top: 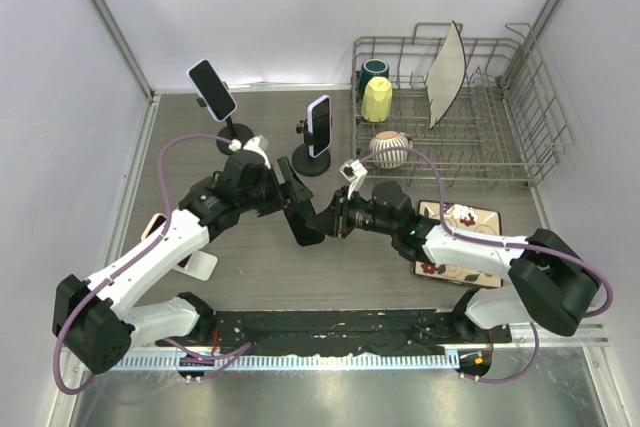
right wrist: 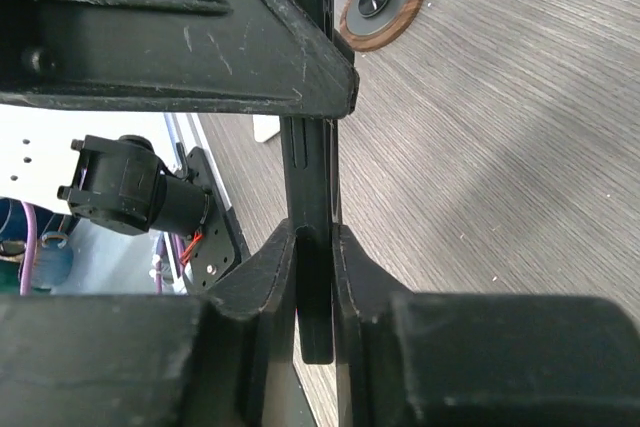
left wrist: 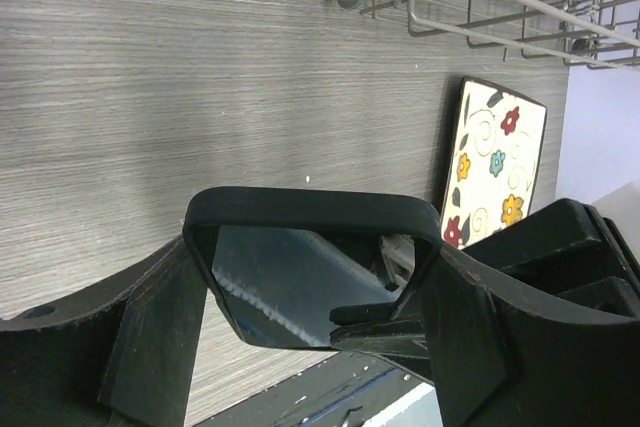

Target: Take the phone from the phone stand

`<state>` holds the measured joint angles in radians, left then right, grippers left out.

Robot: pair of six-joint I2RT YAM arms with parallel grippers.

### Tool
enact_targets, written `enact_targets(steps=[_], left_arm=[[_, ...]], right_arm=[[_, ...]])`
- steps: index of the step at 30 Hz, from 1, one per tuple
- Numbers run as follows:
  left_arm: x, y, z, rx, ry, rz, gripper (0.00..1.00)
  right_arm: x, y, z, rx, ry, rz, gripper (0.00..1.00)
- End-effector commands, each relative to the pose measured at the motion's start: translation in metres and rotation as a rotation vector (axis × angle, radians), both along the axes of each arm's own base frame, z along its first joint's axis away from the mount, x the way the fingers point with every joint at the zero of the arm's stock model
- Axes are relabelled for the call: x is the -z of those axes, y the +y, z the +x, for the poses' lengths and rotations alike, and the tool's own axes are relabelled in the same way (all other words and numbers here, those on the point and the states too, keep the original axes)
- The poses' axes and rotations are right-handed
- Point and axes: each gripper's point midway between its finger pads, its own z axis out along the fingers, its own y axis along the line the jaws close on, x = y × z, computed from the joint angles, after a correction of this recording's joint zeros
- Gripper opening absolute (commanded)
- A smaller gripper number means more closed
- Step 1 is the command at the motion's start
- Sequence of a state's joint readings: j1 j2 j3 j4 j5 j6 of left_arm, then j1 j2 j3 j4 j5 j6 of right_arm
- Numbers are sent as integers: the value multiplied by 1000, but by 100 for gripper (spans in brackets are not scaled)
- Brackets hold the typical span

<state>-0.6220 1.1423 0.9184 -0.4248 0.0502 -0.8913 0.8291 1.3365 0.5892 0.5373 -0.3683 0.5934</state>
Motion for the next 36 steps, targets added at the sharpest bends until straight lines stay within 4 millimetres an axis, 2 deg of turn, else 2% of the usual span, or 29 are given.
enact_targets(steps=[1,3,5,6,8,9,10,12,13,16,20,22,30,33,36], left_arm=[[-32,-14,9,7,-98,-110,4],[-28,-11,10,-11,-102,-103,14],[-31,-10,12,-20,-115,-112,29],[-30,-10,13,-22,-118,-111,44],[-33,-9,14,-23,-138,-109,60],[-38,-9,16,-25,-154,-108,74],[-40,-6,17,-32,-165,-98,80],[-49,3,22,-55,-217,-66,93],[-52,10,25,-84,-242,-39,96],[-68,28,27,-120,-325,16,100],[-78,67,32,-241,-429,134,100],[-79,84,27,-272,-459,190,100],[-85,151,9,-409,-560,414,100],[-87,173,1,-464,-590,476,100],[-91,186,-5,-492,-622,512,100]], right_arm=[[-11,1,1,20,-24,38,9],[-9,-2,0,29,-17,28,1],[-1,-7,-2,36,-2,7,1],[-2,-8,-4,37,-1,9,1],[7,-14,-7,47,24,-12,1],[6,-16,-8,55,30,-10,1],[14,-21,-11,64,55,-31,1],[16,-28,-12,92,68,-37,1],[24,-34,-14,107,88,-64,1],[36,-49,-15,170,129,-104,1],[52,-75,-6,296,222,-121,1],[62,-88,-5,344,274,-112,1],[92,-149,23,560,430,-81,1],[101,-159,24,593,471,-78,1],[107,-171,26,633,494,-79,1]])
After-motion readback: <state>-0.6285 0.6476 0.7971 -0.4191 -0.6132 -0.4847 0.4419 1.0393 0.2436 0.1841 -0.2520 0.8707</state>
